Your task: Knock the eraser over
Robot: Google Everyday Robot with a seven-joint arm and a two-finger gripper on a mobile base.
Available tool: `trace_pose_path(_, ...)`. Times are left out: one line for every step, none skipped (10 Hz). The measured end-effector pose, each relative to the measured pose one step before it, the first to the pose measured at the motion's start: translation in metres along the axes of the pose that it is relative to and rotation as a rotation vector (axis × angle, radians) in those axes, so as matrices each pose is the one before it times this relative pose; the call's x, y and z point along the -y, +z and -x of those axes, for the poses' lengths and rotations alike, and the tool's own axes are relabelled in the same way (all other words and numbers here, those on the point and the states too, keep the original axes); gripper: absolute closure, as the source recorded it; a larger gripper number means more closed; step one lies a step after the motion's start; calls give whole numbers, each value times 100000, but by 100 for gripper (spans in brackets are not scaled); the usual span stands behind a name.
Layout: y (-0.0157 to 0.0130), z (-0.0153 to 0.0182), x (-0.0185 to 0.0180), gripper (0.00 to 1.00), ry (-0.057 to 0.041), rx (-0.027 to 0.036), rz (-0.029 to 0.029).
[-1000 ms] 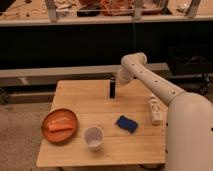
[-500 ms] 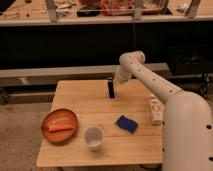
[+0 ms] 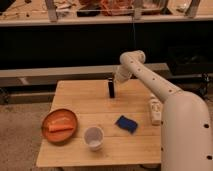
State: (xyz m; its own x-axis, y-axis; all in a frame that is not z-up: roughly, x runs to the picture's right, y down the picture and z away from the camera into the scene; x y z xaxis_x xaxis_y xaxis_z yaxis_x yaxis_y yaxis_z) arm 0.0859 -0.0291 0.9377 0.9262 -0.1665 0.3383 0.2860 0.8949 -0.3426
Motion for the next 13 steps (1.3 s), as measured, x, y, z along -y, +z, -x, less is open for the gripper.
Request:
trace_pose_path(11,244,57,99,-607,344,-47)
trace_pose_path(8,198,29,99,-522,317,-25)
trace_pose_path(-40,93,48,99,-153,237,65)
trace_pose_path(-41,-116,-43,99,-437,134,21)
trace_pose_path(-60,-62,-24,99,-364,126,-27)
trace_pose_path(9,19,-63,99,-380,212,20)
trace_pose_path(32,175,17,99,-614,292,3)
trace_pose_path(18,77,19,99,-208,113,0)
trace_pose_path(13,205,82,99,-719,354,16)
trace_pose_path(-46,-69,-48,99,-344,92,37)
trace_pose_path(52,-24,-82,99,-307,145,139)
trace_pose_path(-61,-69,-52,99,-342,129,0)
trace_pose_path(-42,-6,6,99,-513,159,15)
